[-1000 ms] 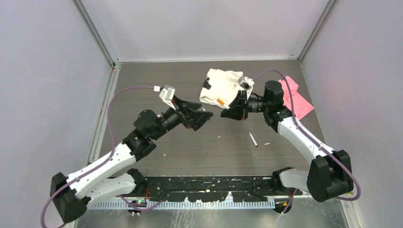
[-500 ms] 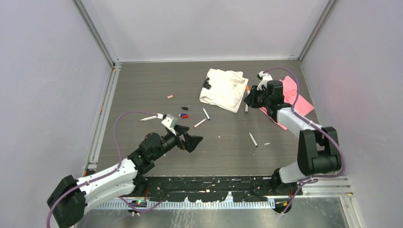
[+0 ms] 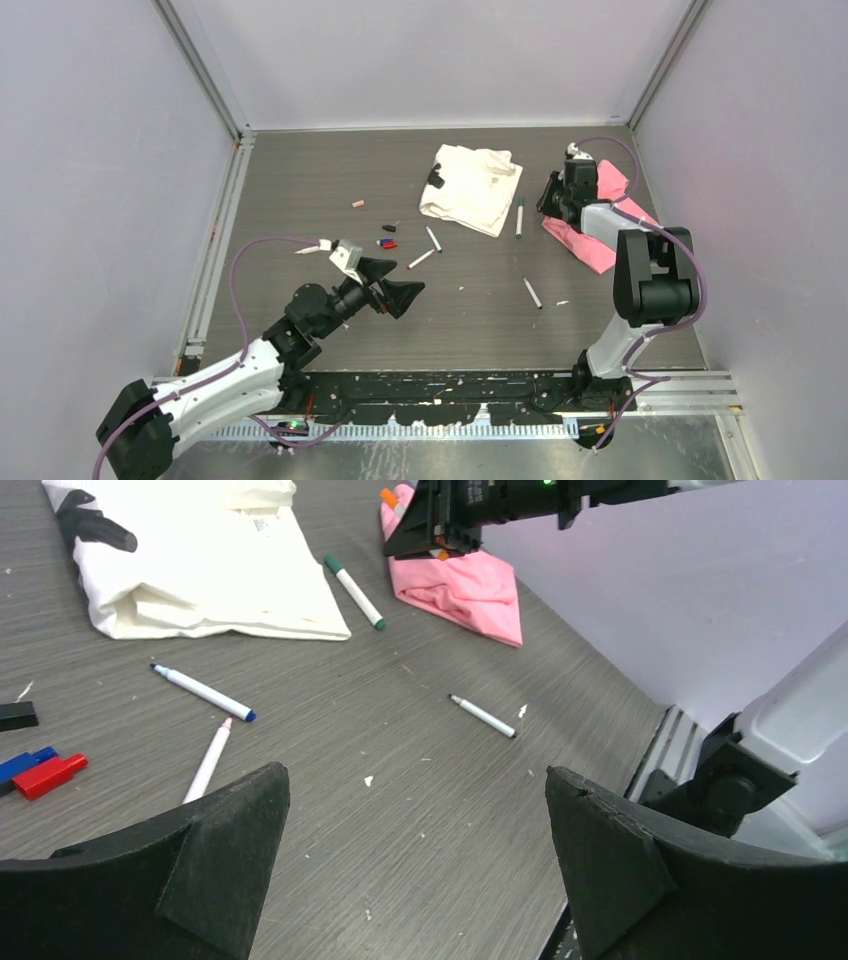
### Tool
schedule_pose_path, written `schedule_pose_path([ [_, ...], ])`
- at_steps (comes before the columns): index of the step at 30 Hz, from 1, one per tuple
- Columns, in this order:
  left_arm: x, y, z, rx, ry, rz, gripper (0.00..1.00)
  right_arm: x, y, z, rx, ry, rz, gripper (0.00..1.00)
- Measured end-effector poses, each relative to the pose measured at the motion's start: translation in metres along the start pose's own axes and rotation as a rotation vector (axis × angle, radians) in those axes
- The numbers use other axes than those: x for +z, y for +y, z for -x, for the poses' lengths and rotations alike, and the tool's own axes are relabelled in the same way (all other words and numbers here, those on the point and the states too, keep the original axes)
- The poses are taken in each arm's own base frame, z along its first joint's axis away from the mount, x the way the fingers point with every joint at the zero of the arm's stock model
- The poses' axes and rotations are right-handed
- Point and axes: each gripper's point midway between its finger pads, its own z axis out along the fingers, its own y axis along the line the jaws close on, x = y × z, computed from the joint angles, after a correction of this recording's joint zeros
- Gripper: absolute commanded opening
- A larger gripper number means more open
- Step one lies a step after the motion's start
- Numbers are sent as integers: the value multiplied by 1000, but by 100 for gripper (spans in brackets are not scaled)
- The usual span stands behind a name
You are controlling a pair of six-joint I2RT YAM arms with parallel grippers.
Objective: Insert the pens into the pen caps
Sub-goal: Place the pen at the center of the board.
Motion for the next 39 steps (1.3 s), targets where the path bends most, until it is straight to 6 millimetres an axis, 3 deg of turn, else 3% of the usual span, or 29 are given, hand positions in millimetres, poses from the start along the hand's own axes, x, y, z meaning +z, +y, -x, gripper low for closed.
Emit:
schedule_pose_path([
  [5, -6, -9, 6, -47, -14, -31, 100, 11, 6, -2, 27, 58, 12, 27],
  [14, -21, -21, 12, -159, -13, -59, 100, 20, 10, -36, 66, 228, 34, 36],
  [22, -27, -25, 14, -242, -11, -60, 100, 7, 11, -36, 47, 260, 62, 49],
  [26, -28, -26, 13, -279, -3, -54, 100, -30, 23, -5, -27, 204, 191, 56],
  [31, -24, -21, 10, -298, 29, -10, 100, -110, 55, 48, -158, 39, 439, 69],
  [33, -20, -18, 11, -303, 43, 22, 100, -152, 76, 64, -246, -62, 555, 71],
  [35, -17, -16, 14, -306, 51, 51, 100, -185, 93, 70, -318, -137, 650, 72],
  [39, -9, -11, 22, -305, 81, 125, 100, -227, 113, 67, -410, -215, 783, 72],
])
